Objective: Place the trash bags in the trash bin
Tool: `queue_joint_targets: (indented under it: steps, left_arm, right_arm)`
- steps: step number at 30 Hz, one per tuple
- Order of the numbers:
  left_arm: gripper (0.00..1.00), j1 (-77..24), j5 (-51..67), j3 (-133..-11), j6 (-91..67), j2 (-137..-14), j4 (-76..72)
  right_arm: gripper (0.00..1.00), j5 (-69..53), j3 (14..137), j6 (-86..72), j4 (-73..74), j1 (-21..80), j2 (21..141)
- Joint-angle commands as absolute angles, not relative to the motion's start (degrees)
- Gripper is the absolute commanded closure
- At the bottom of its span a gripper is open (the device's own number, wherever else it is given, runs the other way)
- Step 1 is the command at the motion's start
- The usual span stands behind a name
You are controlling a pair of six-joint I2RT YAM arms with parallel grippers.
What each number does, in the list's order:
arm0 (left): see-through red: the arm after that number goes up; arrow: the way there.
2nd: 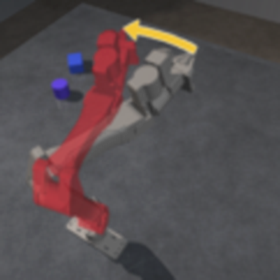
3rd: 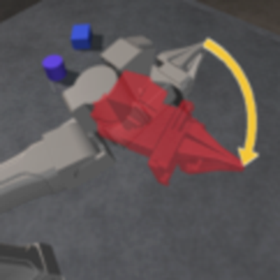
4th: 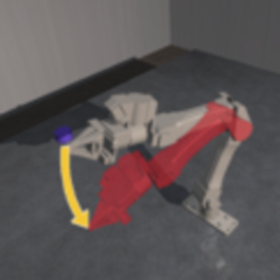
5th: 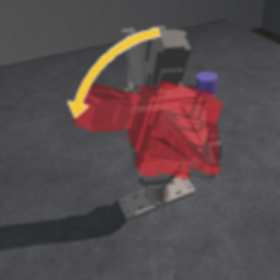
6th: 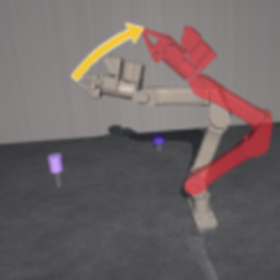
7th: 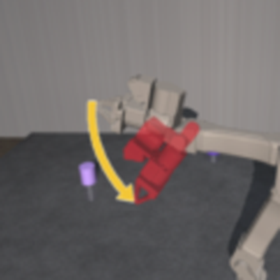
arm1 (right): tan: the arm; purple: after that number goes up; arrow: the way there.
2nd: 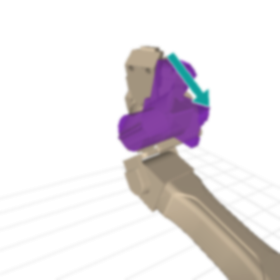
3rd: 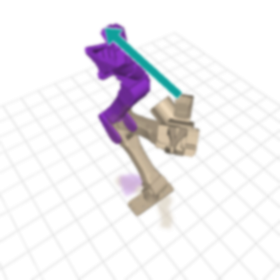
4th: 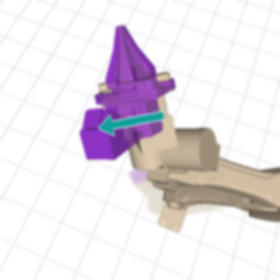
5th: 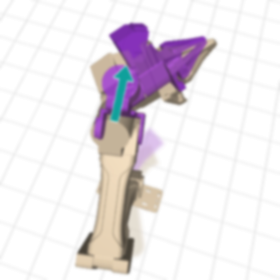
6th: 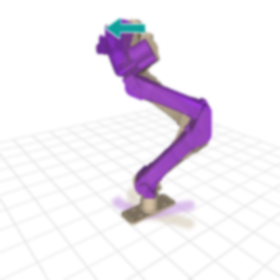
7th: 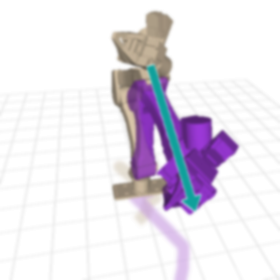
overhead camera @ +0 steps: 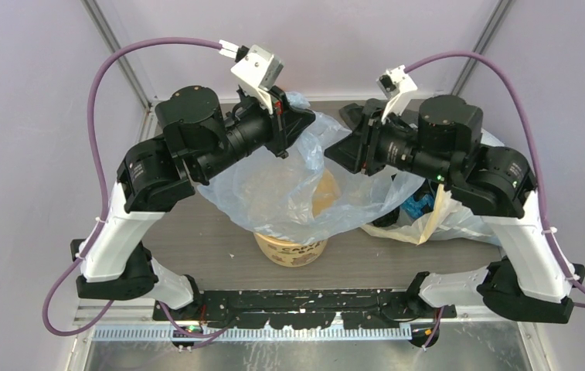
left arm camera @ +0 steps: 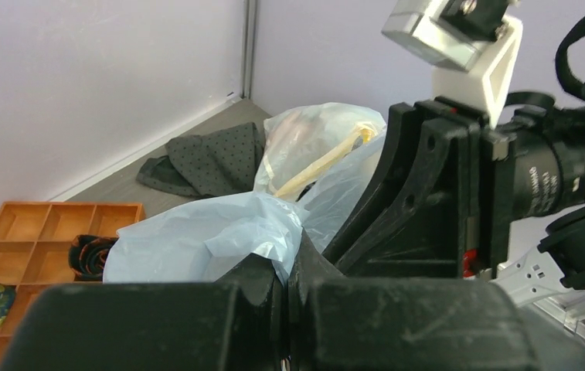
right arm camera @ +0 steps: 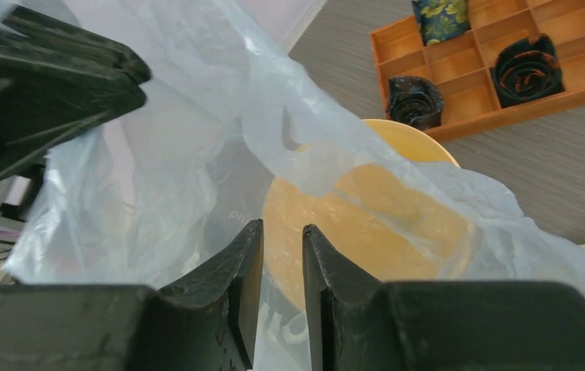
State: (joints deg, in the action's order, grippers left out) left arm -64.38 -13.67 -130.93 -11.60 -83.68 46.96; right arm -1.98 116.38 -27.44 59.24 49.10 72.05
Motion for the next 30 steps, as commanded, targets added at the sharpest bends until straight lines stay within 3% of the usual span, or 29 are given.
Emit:
queue_joint_targets:
  steps: [1,17,30]
  left_arm:
    - [0.99,-64.2,-12.9,-131.0,-12.2,-83.4,44.3]
    - [1.00,-64.2,-13.1,-125.6,-13.7,-81.0,40.2]
    - [1.00,-64.1,-13.3,-120.6,-15.4,-79.0,34.5]
  right_arm:
    - [0.69,8.1,110.9,-26.2,53.2,53.0,71.3]
    - [0.63,11.6,88.6,-30.7,31.5,59.1,72.5]
    - [0.44,11.8,74.5,-32.8,20.2,60.7,71.7]
